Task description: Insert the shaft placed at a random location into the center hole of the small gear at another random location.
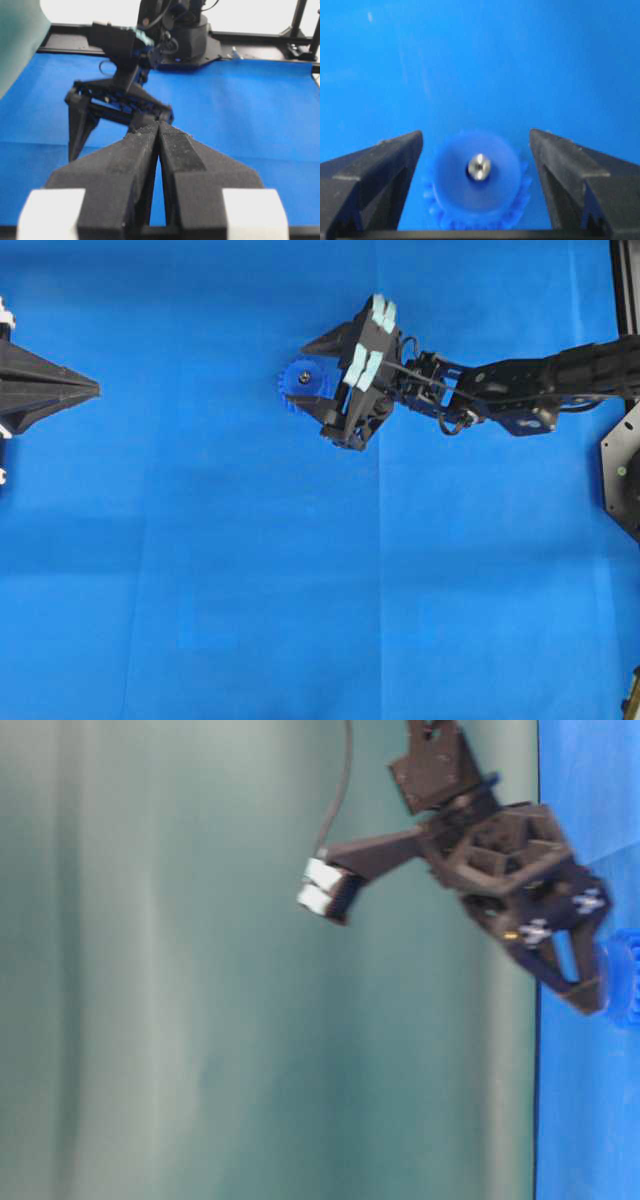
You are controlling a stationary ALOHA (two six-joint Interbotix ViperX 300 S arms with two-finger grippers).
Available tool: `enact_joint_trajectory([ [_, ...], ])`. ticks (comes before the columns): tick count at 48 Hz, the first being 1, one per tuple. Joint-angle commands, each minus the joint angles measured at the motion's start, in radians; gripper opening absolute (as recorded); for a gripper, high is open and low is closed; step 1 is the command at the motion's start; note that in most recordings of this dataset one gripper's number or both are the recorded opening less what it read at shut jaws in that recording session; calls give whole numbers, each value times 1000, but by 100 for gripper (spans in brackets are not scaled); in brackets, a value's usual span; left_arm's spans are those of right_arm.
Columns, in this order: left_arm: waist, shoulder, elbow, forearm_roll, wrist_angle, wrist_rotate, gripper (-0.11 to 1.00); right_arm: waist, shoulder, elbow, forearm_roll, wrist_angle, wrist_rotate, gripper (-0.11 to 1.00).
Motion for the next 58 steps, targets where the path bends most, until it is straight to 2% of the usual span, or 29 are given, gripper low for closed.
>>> enact_joint_trajectory([
  [1,3,5,-9,2,-3,-2,0,2,-81,0,2,9,-6,73],
  [18,3,2,-11,2,0,-2,0,2,-221,12,-3,81,-9,73],
  [37,3,-11,-11,2,9,-3,0,5,-249,18,-3,135,-6,72],
  [58,3,-12,-9,2,15,-8,0,23,-374,144,-3,147,2,72],
])
